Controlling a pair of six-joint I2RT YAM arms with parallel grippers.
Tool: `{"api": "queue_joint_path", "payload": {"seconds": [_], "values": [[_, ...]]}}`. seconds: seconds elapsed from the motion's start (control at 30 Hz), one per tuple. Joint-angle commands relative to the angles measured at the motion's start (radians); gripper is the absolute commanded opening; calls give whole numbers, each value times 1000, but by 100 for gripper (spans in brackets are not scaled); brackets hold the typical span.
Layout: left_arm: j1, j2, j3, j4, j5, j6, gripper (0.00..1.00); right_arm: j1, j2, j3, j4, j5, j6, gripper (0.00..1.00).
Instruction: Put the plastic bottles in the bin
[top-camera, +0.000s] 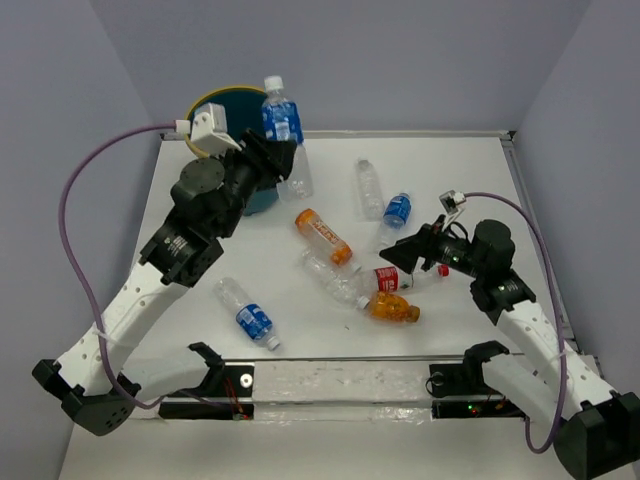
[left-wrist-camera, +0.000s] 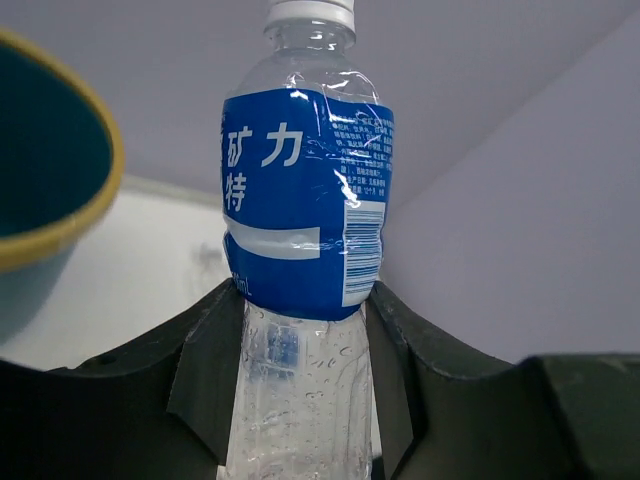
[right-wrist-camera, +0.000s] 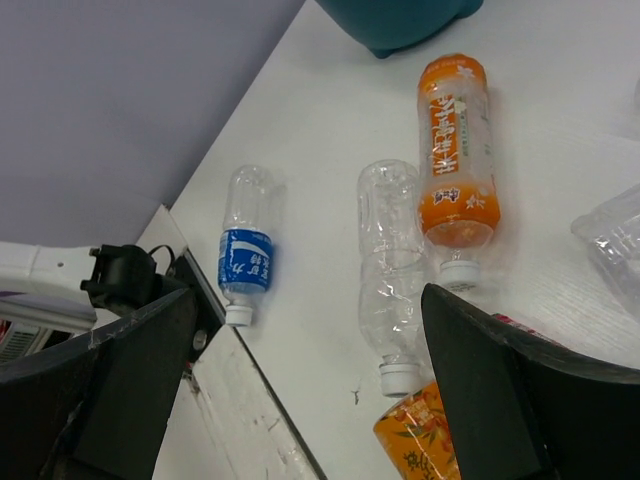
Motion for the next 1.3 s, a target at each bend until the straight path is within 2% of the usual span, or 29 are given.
{"api": "queue_joint_path", "payload": {"seconds": [0.0,0.07,0.13,0.33,0.57,0.73,0.77,0.8,0.87,0.9,0.97,1.03,1.27], "values": [[16,120,186,164,-316,287,43,117,12,52,41,59,-36,99],[64,179,267,195,-362,321,43,186,33,72,33,104,-73,99],[186,263,336,194,-309,305,43,294,61,87,30,179,-98,99],[340,446,413,309,-393,387,43,502,196,141,39,340,-151,99],[420,625,537,405,-420,470,43,640,290,176,102,359,-200,98],[431,713,514,499,-459,578,44,691,412,239,107,381,-216,99],[431,719,484,525,-465,582,47,691,434,253,107,389,-214,100],[432,725,465,536,-482,582,58,705,478,285,105,403,-216,100],[437,724,418,548,-483,569,72,717,521,314,115,411,-216,100],[438,718,404,548,-479,559,83,731,564,348,118,417,-216,100],[440,701,373,548,-462,533,96,743,607,383,115,426,-217,100],[440,669,369,535,-440,518,99,752,676,422,99,440,-217,100],[440,546,453,331,-272,374,99,804,889,638,-26,539,-243,100]]}}
